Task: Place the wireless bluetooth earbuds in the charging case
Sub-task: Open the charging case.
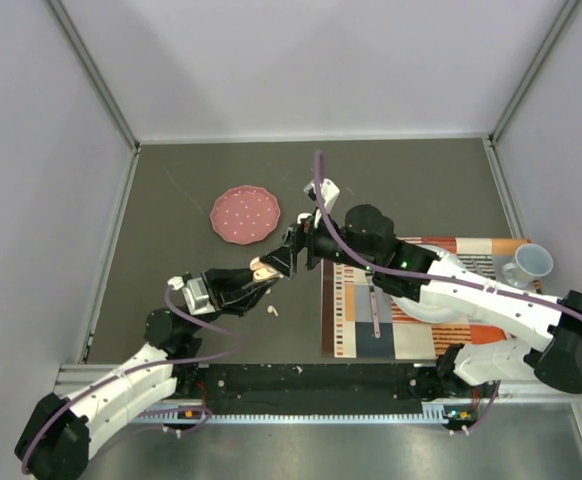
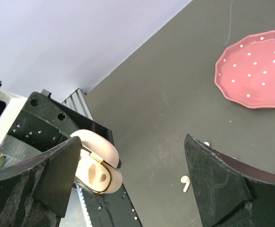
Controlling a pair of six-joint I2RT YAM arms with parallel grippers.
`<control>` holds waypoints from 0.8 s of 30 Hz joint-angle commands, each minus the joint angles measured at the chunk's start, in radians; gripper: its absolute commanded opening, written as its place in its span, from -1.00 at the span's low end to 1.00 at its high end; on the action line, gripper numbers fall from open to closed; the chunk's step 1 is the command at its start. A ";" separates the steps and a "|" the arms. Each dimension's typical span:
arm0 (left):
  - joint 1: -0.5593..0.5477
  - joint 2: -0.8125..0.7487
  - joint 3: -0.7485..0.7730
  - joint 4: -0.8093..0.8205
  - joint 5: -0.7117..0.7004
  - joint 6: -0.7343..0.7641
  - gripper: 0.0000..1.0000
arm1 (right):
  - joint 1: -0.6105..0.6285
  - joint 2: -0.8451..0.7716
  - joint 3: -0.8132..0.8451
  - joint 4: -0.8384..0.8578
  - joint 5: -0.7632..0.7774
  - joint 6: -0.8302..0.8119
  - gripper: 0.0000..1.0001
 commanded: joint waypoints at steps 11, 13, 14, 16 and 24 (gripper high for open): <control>-0.005 -0.059 -0.032 -0.003 -0.108 0.039 -1.00 | 0.005 -0.008 0.060 0.096 -0.043 -0.002 0.87; -0.005 -0.070 -0.037 -0.003 -0.131 0.045 -1.00 | 0.005 -0.024 0.068 0.102 -0.044 -0.010 0.92; -0.005 -0.074 -0.037 -0.003 -0.163 0.044 -1.00 | 0.005 -0.030 0.069 0.104 -0.046 -0.010 0.94; -0.005 -0.087 -0.081 0.008 -0.185 0.044 -1.00 | 0.005 -0.050 0.071 0.101 -0.044 -0.018 0.96; -0.005 -0.137 -0.083 -0.069 -0.245 0.059 -1.00 | 0.003 -0.134 0.008 0.073 0.058 -0.027 0.98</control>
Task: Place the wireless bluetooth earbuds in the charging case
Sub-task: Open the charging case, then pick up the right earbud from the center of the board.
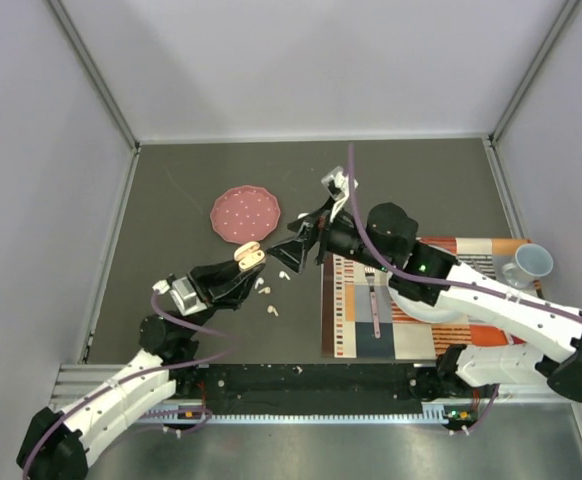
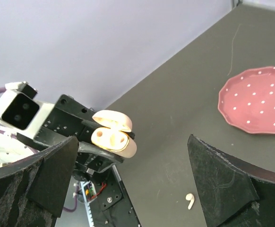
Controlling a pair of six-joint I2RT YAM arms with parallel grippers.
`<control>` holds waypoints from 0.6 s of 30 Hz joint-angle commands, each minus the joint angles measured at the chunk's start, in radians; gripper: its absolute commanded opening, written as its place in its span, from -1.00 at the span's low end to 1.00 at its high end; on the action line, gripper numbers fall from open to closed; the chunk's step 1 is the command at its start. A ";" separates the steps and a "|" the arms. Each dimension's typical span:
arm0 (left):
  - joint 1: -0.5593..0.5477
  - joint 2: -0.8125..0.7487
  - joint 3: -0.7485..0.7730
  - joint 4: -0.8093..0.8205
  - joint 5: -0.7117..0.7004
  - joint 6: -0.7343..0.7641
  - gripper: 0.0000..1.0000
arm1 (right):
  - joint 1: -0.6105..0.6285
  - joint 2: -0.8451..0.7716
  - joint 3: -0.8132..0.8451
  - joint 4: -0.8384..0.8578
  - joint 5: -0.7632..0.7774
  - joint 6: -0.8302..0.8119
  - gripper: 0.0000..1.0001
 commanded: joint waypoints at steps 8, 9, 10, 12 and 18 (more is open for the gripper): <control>-0.003 -0.205 -0.011 -0.304 -0.119 0.032 -1.00 | -0.076 -0.132 -0.129 -0.076 0.185 0.044 0.98; -0.003 -0.224 -0.004 -0.333 -0.124 0.038 -1.00 | -0.083 -0.135 -0.146 -0.079 0.184 0.041 0.98; -0.003 -0.261 0.005 -0.382 -0.127 0.046 -1.00 | -0.083 -0.143 -0.165 -0.079 0.184 0.013 0.97; -0.003 -0.296 0.013 -0.433 -0.135 0.057 -1.00 | -0.084 -0.145 -0.215 -0.071 0.193 -0.018 0.92; 0.014 -0.378 0.025 -0.573 -0.146 0.087 -1.00 | -0.086 -0.088 -0.286 -0.063 0.179 -0.075 0.76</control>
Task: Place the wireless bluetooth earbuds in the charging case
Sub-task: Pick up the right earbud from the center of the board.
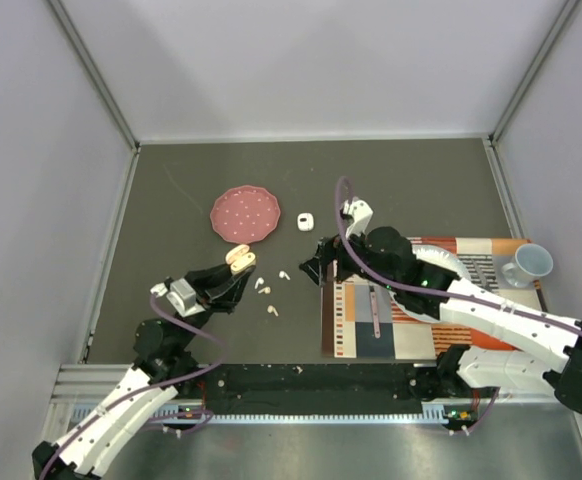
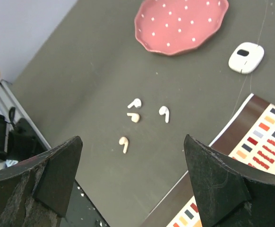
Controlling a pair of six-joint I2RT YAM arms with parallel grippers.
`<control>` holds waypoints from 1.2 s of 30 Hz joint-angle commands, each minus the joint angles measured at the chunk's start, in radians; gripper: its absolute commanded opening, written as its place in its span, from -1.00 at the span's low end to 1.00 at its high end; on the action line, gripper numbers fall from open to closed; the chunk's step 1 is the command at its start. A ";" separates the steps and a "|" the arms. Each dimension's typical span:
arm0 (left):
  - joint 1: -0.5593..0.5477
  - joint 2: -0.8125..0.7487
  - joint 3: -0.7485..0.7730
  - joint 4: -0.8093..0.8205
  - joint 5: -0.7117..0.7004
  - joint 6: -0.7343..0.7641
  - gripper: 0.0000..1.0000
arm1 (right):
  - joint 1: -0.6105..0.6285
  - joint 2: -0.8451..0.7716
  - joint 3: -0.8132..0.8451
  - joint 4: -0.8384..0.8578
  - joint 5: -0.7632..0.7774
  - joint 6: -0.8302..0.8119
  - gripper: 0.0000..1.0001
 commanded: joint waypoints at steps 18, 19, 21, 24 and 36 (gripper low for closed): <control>0.434 -0.035 -0.035 0.009 0.353 -0.181 -1.00 | 0.049 0.303 0.018 0.103 -0.141 0.004 0.49; 0.440 -0.041 -0.029 -0.014 0.351 -0.178 -1.00 | 0.057 0.343 0.033 0.100 -0.140 0.002 0.46; 0.449 -0.053 -0.015 -0.048 0.344 -0.168 -1.00 | 0.078 0.374 0.049 0.096 -0.130 -0.006 0.39; 0.455 -0.073 -0.003 -0.081 0.321 -0.168 -1.00 | 0.101 0.435 0.066 0.109 -0.130 -0.022 0.30; 0.455 -0.176 0.000 -0.175 0.187 -0.177 -1.00 | 0.160 0.607 0.178 0.105 -0.107 -0.095 0.09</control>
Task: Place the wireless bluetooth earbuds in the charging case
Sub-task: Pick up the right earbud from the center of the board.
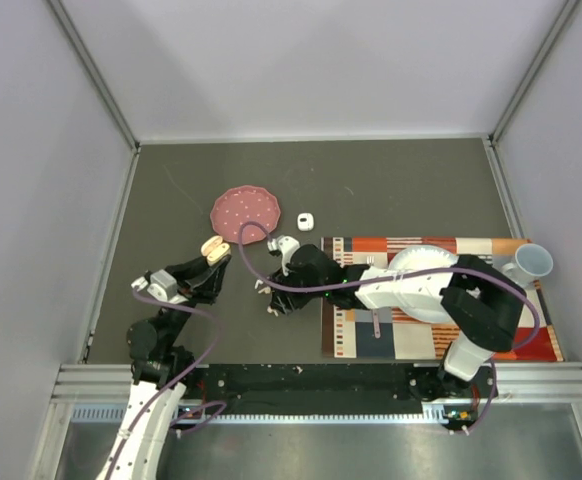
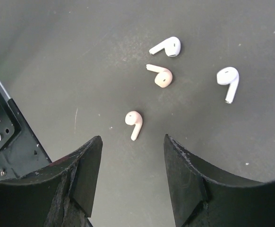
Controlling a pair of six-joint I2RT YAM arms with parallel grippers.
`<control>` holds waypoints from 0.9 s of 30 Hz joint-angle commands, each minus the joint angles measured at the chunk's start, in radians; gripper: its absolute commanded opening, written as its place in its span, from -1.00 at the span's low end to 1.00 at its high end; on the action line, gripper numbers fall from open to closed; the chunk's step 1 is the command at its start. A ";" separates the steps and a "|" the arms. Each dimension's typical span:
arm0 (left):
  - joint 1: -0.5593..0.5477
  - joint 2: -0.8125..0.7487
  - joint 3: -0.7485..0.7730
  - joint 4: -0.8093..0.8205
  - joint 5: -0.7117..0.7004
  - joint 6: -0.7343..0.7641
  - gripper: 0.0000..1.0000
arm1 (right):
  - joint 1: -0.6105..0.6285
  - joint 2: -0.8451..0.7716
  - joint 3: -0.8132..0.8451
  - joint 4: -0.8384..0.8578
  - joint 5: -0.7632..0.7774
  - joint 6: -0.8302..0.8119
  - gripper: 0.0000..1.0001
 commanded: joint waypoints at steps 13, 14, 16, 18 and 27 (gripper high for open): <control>0.007 -0.076 -0.006 -0.064 -0.093 -0.005 -1.00 | 0.071 0.148 0.101 0.076 0.084 -0.003 -0.01; 0.007 -0.076 -0.006 -0.065 -0.093 -0.005 -1.00 | 0.069 0.152 0.107 0.075 0.084 -0.006 -0.02; 0.007 -0.078 -0.007 -0.065 -0.098 -0.006 -1.00 | 0.071 0.163 0.114 0.072 0.084 -0.011 -0.03; 0.007 -0.078 -0.012 -0.064 -0.098 -0.009 -1.00 | 0.069 0.168 0.117 0.073 0.084 -0.014 -0.03; 0.007 -0.076 -0.023 -0.055 -0.109 -0.020 -1.00 | 0.069 0.192 0.127 0.069 0.074 -0.023 -0.13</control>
